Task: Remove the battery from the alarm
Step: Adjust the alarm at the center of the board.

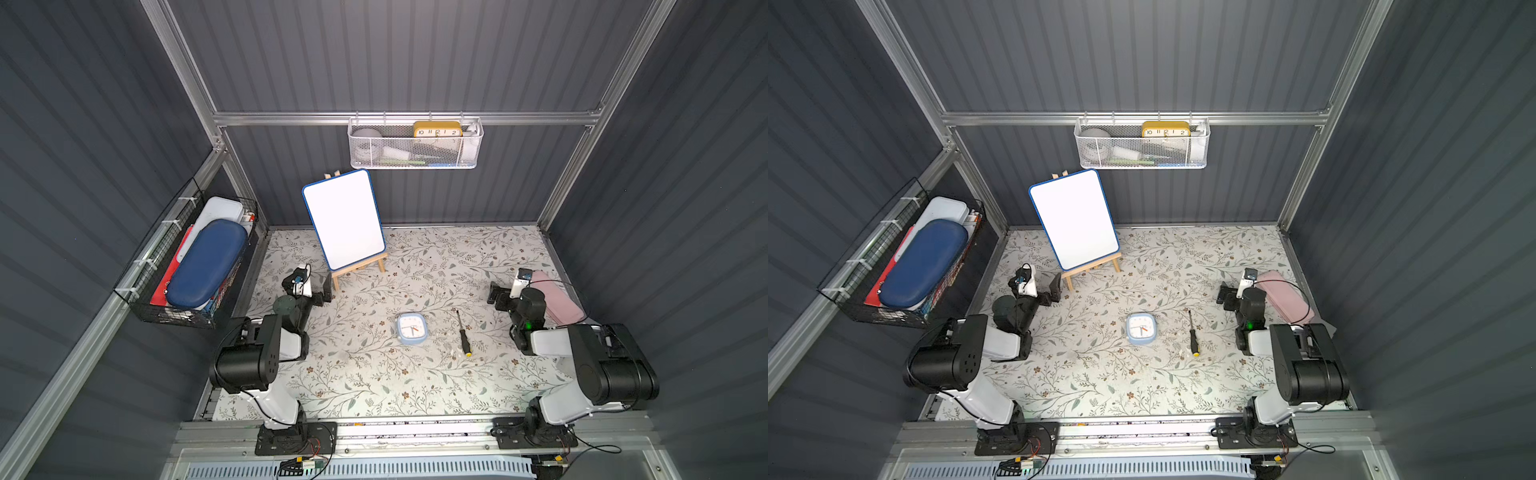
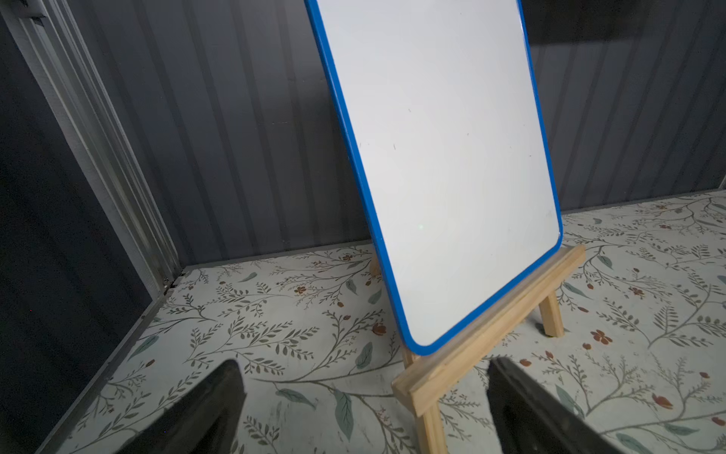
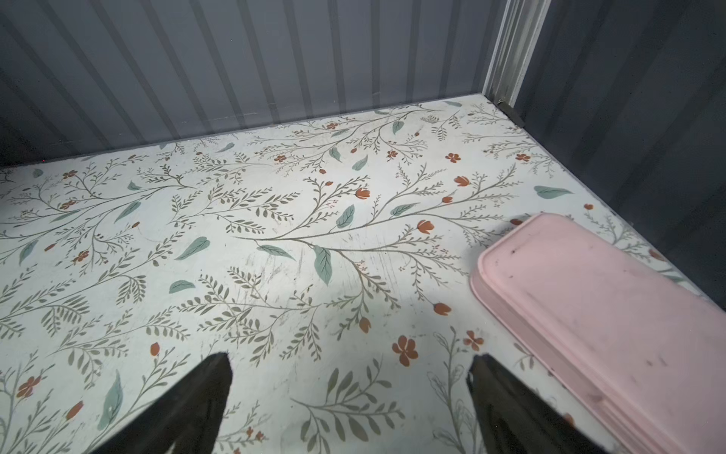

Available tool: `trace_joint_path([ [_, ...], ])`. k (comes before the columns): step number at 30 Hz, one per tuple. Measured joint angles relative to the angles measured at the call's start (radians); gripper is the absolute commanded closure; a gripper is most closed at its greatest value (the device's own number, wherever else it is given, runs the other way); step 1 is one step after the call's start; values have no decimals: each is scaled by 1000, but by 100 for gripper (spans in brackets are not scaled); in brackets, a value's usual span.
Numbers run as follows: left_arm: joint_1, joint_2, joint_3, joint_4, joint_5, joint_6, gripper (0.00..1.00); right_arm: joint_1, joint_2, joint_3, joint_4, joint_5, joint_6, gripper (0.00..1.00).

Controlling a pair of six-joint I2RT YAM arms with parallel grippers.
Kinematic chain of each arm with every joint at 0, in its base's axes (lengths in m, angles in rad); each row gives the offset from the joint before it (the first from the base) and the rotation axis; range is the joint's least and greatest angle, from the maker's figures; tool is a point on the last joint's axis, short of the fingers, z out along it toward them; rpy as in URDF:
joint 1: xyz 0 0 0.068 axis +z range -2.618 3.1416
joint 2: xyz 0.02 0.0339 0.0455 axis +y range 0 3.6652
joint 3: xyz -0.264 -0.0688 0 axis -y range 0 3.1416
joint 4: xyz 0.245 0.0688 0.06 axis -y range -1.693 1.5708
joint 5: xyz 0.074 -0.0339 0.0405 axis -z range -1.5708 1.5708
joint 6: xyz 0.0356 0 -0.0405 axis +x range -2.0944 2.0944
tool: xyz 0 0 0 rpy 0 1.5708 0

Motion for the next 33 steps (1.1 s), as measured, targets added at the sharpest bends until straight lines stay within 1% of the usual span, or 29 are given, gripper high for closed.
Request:
trace_joint_path([
  [24,0,-2,0,-3,0,0,1,2,-6,1,-13,1,-2,1],
  [26,0,-27,16,-67,-6,0,0,9,-49,18,-98,18,-6,1],
  [28,-5,-69,64,-174,-29,-1,0,23,-121,66,-232,37,-13,1],
  [31,-23,-158,174,-344,-95,-21,1,79,-216,189,-398,115,-9,1],
  [33,-48,-226,228,-426,-137,-24,1,115,-252,296,-528,148,29,1],
])
